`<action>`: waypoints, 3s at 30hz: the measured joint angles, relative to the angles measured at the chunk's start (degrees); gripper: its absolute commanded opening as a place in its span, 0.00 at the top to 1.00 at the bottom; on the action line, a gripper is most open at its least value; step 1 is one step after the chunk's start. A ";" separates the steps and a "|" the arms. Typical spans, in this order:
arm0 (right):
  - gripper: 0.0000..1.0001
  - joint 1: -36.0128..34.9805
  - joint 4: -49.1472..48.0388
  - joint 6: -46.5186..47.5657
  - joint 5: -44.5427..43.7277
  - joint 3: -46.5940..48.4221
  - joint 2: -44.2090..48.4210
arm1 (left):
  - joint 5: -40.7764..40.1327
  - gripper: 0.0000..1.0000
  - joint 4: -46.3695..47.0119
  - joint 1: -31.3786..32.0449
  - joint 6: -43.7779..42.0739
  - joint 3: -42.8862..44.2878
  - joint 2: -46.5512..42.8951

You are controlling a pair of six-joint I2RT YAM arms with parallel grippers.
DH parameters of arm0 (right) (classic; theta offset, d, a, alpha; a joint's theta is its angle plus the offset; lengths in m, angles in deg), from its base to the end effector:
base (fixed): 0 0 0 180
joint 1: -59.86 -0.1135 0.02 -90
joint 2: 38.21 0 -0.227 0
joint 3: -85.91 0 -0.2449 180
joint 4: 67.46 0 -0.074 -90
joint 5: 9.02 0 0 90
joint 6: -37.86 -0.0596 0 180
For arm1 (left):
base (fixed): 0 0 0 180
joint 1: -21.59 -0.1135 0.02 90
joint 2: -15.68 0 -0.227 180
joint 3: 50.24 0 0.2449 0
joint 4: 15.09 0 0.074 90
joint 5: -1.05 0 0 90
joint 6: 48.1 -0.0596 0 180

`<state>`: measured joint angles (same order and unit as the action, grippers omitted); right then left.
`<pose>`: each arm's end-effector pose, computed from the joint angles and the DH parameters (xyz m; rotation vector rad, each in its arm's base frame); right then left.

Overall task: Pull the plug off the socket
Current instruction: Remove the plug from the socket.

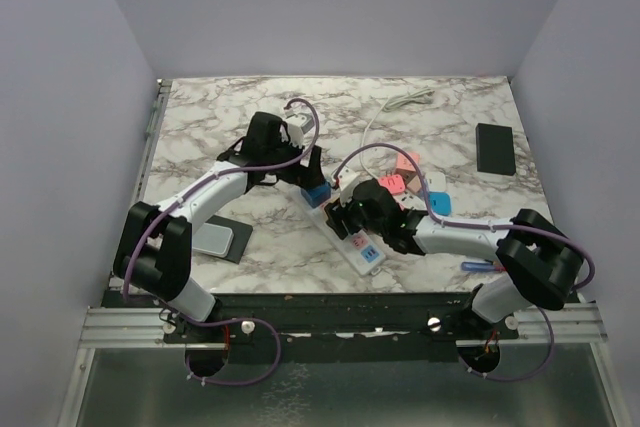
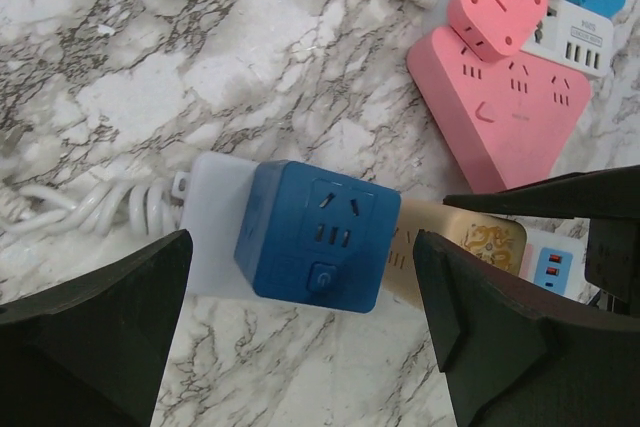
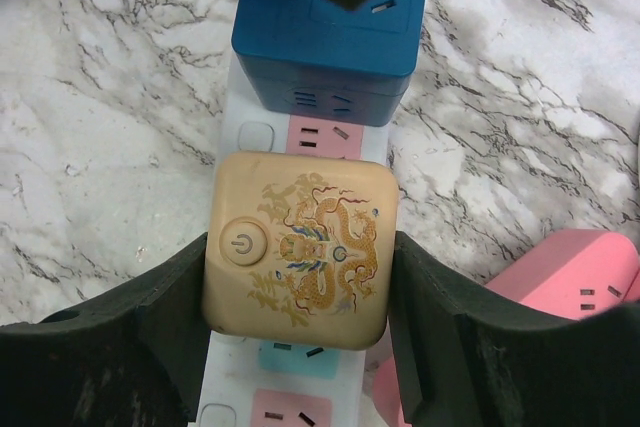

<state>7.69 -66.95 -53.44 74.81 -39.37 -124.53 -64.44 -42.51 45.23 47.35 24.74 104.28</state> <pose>0.2055 0.2543 0.1409 -0.8687 1.9763 0.4330 0.3100 -0.1627 0.1986 0.5910 2.2458 -0.7501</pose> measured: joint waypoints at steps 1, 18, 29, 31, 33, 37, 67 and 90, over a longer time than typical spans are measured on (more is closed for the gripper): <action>0.86 0.02 -0.42 0.09 0.37 -0.22 0.00 | 0.11 0.04 0.00 0.57 -0.37 0.00 0.00; 0.86 0.15 -2.58 0.28 2.67 -1.22 -0.02 | -2.01 0.21 -1.53 3.37 -3.37 0.00 4.20; 0.92 0.68 -2.71 -0.28 3.10 -1.27 -0.11 | -3.17 0.55 -2.34 4.81 -4.76 0.59 4.90; 0.94 1.22 -2.71 -0.83 3.13 -1.27 -0.15 | -3.34 0.64 -2.32 5.03 -5.14 0.66 5.01; 0.95 2.03 -2.71 -1.81 3.72 -1.27 -0.15 | -3.65 0.74 -2.36 5.27 -5.53 0.90 5.25; 0.99 4.04 -2.73 -3.91 6.62 -1.25 -0.31 | -4.00 0.88 -2.80 5.62 -6.23 1.66 5.75; 0.99 1.16 -2.82 -4.59 -3.28 0.13 -1.75 | -6.97 1.00 -1.73 6.62 -6.36 3.69 7.74; 1.00 2.82 -1.68 -11.30 -2.62 -0.94 0.13 | -6.99 1.00 -1.62 7.30 -6.49 3.93 7.91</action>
<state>10.51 -68.63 -64.74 72.18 -40.31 -124.40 -71.43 -44.13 52.53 40.86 28.67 112.19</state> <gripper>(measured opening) 0.625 0.660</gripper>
